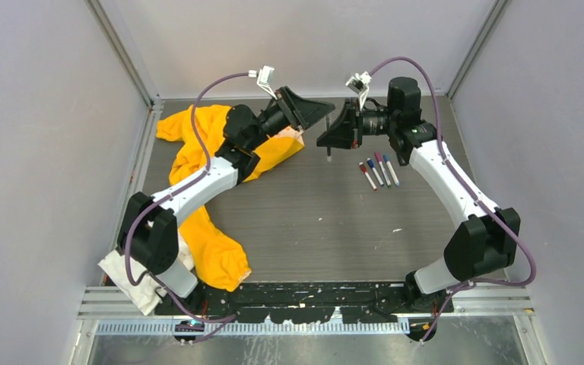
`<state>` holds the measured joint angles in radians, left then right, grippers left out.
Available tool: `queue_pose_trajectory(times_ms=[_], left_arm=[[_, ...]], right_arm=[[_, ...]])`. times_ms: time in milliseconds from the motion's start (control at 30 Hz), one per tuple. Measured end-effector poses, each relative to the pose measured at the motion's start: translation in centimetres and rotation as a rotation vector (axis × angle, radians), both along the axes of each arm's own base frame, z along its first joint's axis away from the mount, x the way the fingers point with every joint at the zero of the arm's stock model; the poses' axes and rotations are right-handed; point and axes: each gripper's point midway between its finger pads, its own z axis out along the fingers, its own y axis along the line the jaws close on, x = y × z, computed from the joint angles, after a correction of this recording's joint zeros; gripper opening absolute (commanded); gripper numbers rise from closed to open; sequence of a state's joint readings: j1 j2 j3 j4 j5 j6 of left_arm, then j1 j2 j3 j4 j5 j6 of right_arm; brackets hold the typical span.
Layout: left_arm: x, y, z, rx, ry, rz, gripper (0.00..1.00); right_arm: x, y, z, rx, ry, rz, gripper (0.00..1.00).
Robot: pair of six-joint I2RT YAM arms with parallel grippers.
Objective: Insert the pens into the pen caps
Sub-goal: Press the pen cap onto the pen, then place the pen at the center of the board.
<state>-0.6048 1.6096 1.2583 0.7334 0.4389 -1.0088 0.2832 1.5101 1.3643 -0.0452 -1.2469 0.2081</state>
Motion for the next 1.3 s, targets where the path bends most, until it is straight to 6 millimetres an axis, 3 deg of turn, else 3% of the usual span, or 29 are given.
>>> queue_pose_trajectory(times_ms=[133,267,467,533,800,1067,1300], left_arm=[[1.4,2.4,0.1,-0.007,0.012,0.059,0.67],[2.0,6.1,0.1,-0.010,0.010,0.153,0.68],[0.6,9.8,-0.2,0.017,-0.027,0.235,0.68],[0.1,10.4,-1.4,0.035,-0.014,0.244,0.68],[0.2,11.7,-9.5,0.137,0.155,0.282,0.68],[0.4,12.2,-10.1,0.149,0.181,0.298,0.68],[0.4,12.2,-10.3,0.156,0.194,0.299,0.68]], right_arm=[[-0.9,-1.0,-2.1,-0.080,-0.029,-0.017,0.01],[-1.9,-1.9,-5.3,-0.160,-0.011,-0.022,0.01],[-1.7,-4.8,-11.8,-0.314,0.101,-0.150,0.07],[-1.3,-5.9,-14.1,-0.385,0.137,-0.213,0.08],[0.9,-10.5,-22.7,-0.731,0.315,-0.417,0.07],[3.1,-14.2,-30.7,-1.014,0.482,-0.548,0.11],[5.2,-16.0,-32.0,-1.112,0.471,-0.651,0.20]])
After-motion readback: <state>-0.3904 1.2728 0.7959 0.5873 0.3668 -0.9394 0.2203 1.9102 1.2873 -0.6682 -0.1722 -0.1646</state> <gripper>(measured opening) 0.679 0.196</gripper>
